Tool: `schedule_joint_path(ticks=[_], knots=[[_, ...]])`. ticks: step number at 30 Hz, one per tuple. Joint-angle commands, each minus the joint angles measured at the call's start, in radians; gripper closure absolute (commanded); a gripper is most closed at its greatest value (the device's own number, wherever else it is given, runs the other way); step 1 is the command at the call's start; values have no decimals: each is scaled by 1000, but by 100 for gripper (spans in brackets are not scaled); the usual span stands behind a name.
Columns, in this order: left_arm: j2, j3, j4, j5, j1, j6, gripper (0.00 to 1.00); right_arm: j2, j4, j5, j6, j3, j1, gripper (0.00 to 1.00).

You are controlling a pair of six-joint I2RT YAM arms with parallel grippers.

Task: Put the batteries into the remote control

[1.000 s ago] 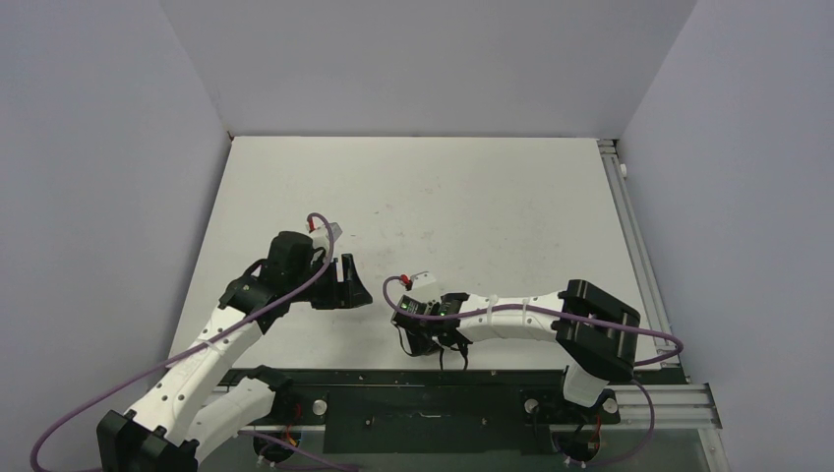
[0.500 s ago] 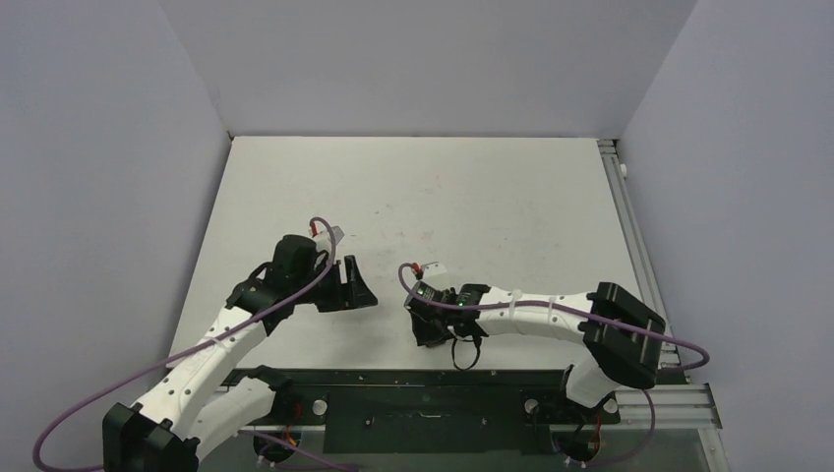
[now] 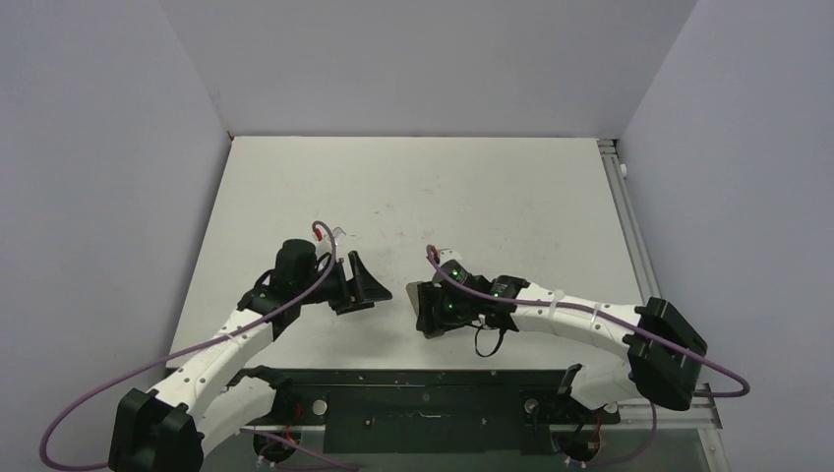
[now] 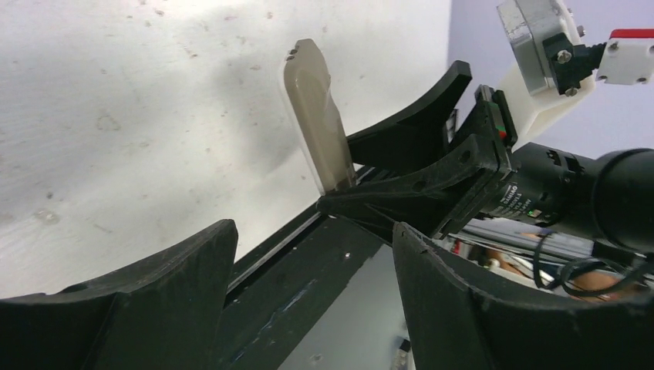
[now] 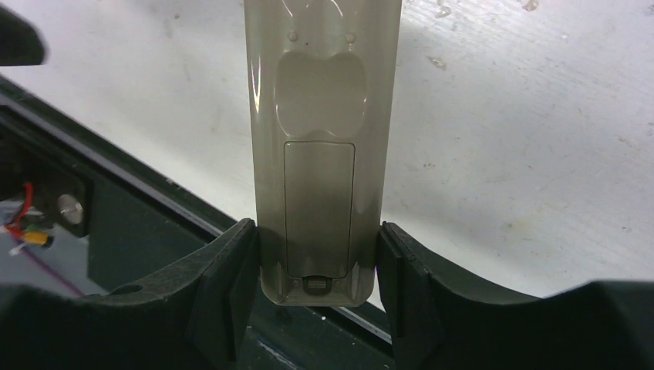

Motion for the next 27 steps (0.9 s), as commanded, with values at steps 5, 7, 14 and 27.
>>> schedule_joint_path(ticks=[5, 7, 14, 27], knots=[[4, -83, 375, 175, 39, -189, 23, -135, 192, -257, -26, -57, -99, 91], [6, -91, 414, 190, 41, -213, 23, -151, 228, -318, -22, -70, -122, 91], [5, -124, 548, 224, 42, -297, 22, -192, 394, -492, 52, -123, -183, 91], [-6, -176, 737, 262, 42, -420, 22, -227, 777, -611, 290, -219, -204, 91]])
